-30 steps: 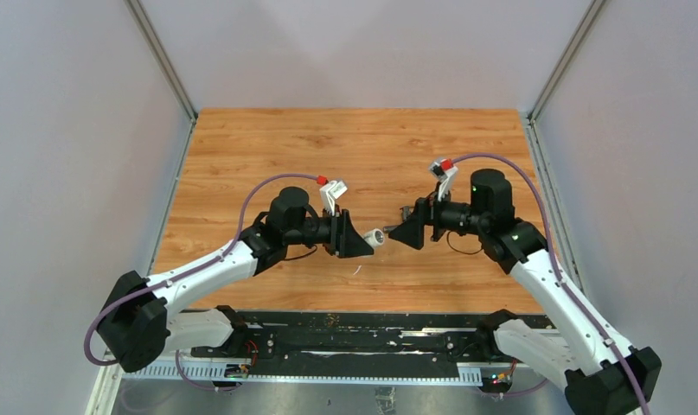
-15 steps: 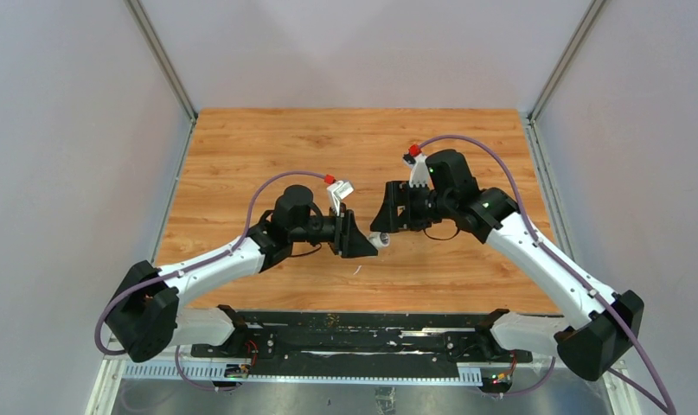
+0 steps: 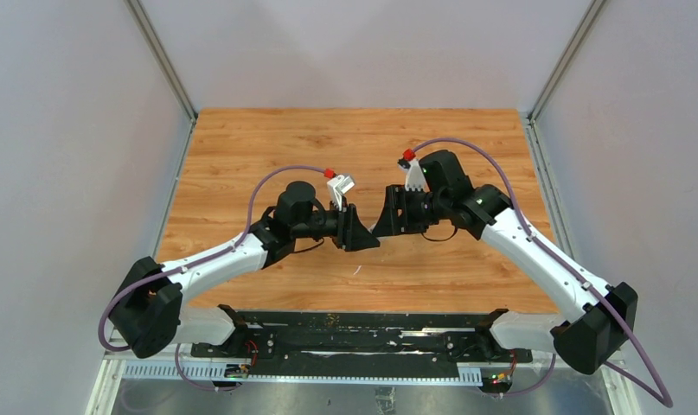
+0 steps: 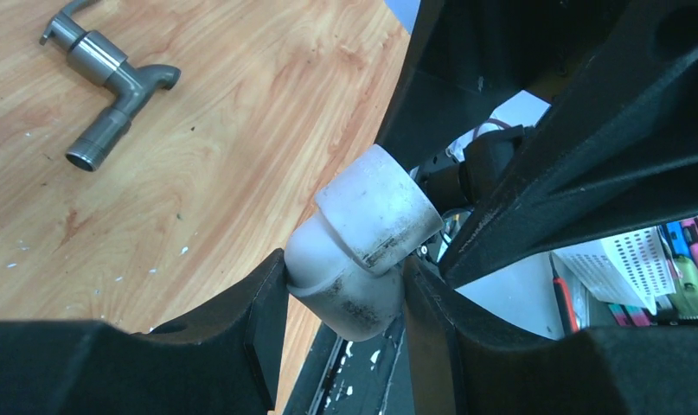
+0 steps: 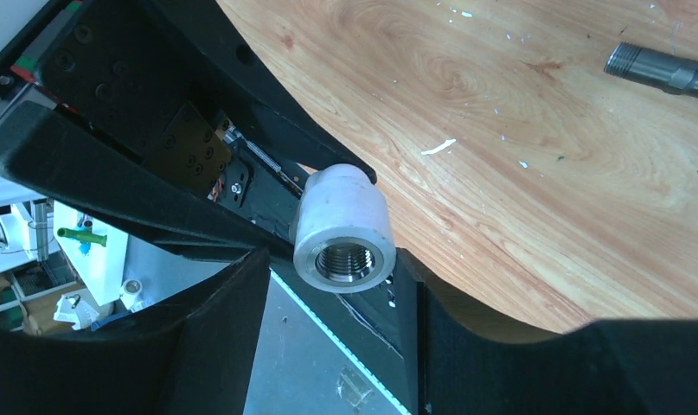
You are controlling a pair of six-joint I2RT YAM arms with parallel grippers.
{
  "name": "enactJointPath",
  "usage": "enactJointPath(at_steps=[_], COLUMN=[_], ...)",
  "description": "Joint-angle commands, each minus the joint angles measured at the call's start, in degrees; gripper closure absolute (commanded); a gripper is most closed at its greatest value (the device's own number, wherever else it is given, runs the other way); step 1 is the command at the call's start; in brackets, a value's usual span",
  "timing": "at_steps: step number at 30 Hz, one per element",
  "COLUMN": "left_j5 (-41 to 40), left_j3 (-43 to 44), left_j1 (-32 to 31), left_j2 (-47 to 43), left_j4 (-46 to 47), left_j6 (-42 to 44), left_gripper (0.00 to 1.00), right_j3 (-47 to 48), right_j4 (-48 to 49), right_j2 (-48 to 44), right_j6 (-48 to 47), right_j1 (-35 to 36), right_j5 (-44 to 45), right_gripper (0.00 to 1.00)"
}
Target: Install the water faucets
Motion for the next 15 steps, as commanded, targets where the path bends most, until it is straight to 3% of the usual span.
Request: enactJointPath(at_steps=[1,5,9,12,13,14,15], left_j5=[-1.9,-3.1,-2.8,-1.7,-0.9,-0.1,0.6], left_j3=[2.1,2.0,1.7,1.2,1.1,0.9,0.6], left_j1=[0.1,0.1,0.1,0.1,0.1,0.1,0.1], left_j2=[-0.4,-0.9,-1.3,-2.3,-2.6,-3.2,-3.7], left_j4=[2.4,2.4,2.3,2.3,2.3,2.3,2.3], left_j6=[1.5,2.1,2.8,4.5,5.2,5.9,6.5], left_gripper=[1.00,1.00,1.00,1.00,1.00,0.89,0.73], right_j3=[2.0,2.4,2.2,2.4,2.8,3.1,3.8], right_j4=[-1.8,-1.4,-0.4,-0.2,-0.3,-0.3,-0.3], right_j2=[1.4,2.1,2.7,3.6,3.7,3.5,3.3], right_j6=[1.5,1.6,1.8,1.1,0.0,-1.3,-3.2], right_j1=[1.0,0.9,1.0,0.9,0.9,0.9,0.9], right_j5=[-2.9,-4.1,-4.8,-5.4,-5.5,-5.5,-5.4], right_gripper=[0.46,0.63,0.69,0.82,0.92,0.99,1.00])
